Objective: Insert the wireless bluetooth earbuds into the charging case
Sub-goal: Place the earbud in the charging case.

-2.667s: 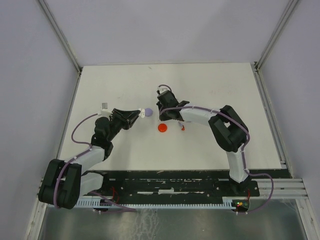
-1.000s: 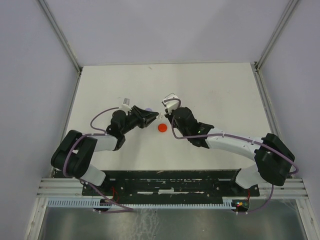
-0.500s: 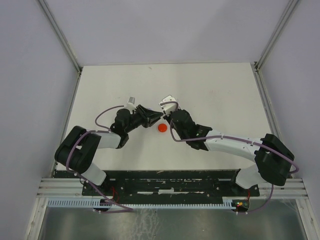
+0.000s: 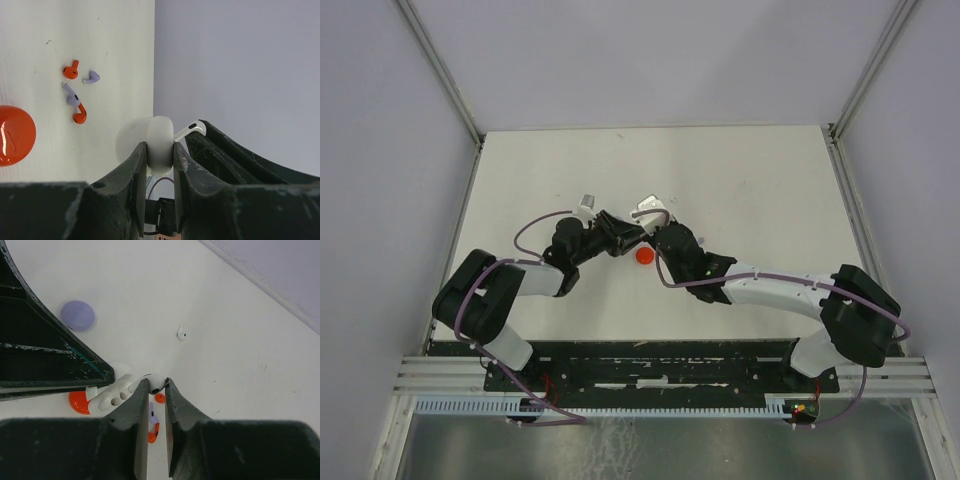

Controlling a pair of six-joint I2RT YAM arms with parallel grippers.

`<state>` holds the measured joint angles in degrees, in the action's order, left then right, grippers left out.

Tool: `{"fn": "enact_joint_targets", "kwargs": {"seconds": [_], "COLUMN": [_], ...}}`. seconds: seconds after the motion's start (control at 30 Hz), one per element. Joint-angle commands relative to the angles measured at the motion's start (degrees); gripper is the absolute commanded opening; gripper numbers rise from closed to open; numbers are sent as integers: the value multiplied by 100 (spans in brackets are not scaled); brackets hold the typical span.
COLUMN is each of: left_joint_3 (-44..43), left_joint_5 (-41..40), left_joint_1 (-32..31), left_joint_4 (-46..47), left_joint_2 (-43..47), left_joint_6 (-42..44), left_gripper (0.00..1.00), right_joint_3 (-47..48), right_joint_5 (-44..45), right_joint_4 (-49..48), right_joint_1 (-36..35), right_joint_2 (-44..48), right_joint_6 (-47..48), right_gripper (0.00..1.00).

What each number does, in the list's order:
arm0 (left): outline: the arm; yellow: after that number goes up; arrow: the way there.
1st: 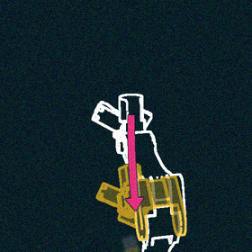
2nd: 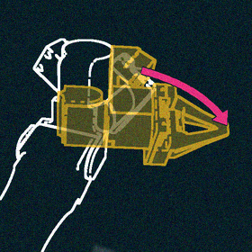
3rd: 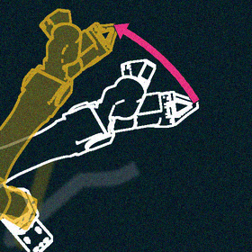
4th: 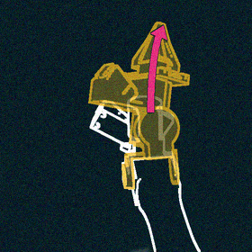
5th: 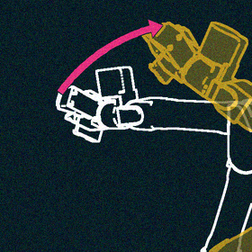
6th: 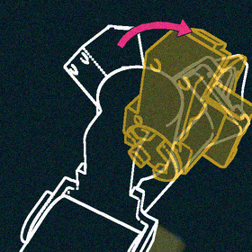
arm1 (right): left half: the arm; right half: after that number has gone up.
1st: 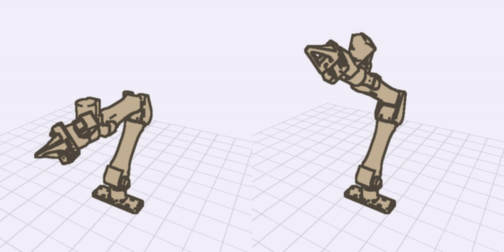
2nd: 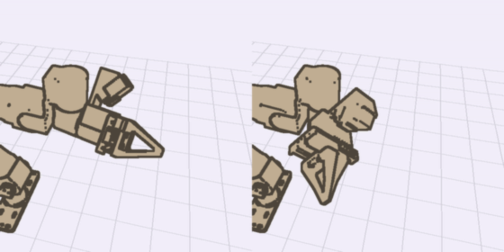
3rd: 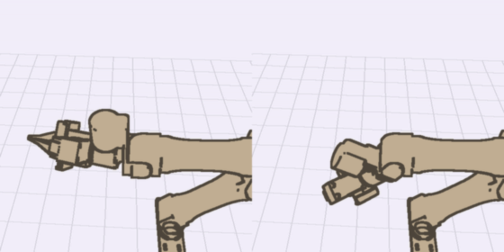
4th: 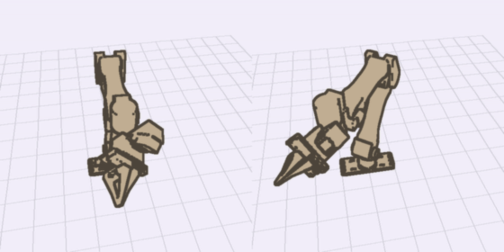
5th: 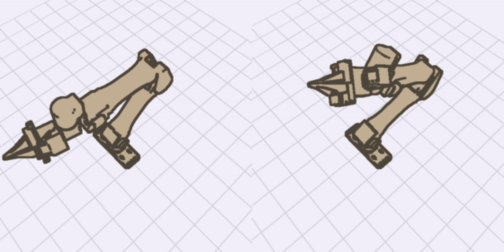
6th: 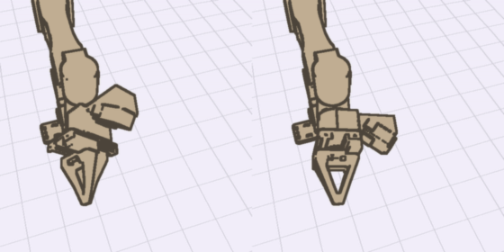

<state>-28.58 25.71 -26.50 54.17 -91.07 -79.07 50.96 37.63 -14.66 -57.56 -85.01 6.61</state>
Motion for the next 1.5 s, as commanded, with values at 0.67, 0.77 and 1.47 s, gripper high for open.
{"fn": "enact_joint_targets", "kwargs": {"seconds": [0.67,0.77,1.47], "left_joint_3": [-231,-228,-287], "left_joint_5": [168,170,175], "left_joint_1": [-31,-30,-14], "left_joint_4": [436,454,605], "left_joint_2": [-48,-56,-154], "left_joint_6": [-319,-328,-425], "left_gripper": [3,3,3], "right_joint_3": [20,-8,-120], "right_joint_5": [675,680,709], "right_joint_4": [-652,-653,-543], "right_joint_1": [-198,-215,-307], "right_joint_2": [-452,-452,-372], "right_joint_6": [612,622,639], "right_gripper": [14,14,14]}}
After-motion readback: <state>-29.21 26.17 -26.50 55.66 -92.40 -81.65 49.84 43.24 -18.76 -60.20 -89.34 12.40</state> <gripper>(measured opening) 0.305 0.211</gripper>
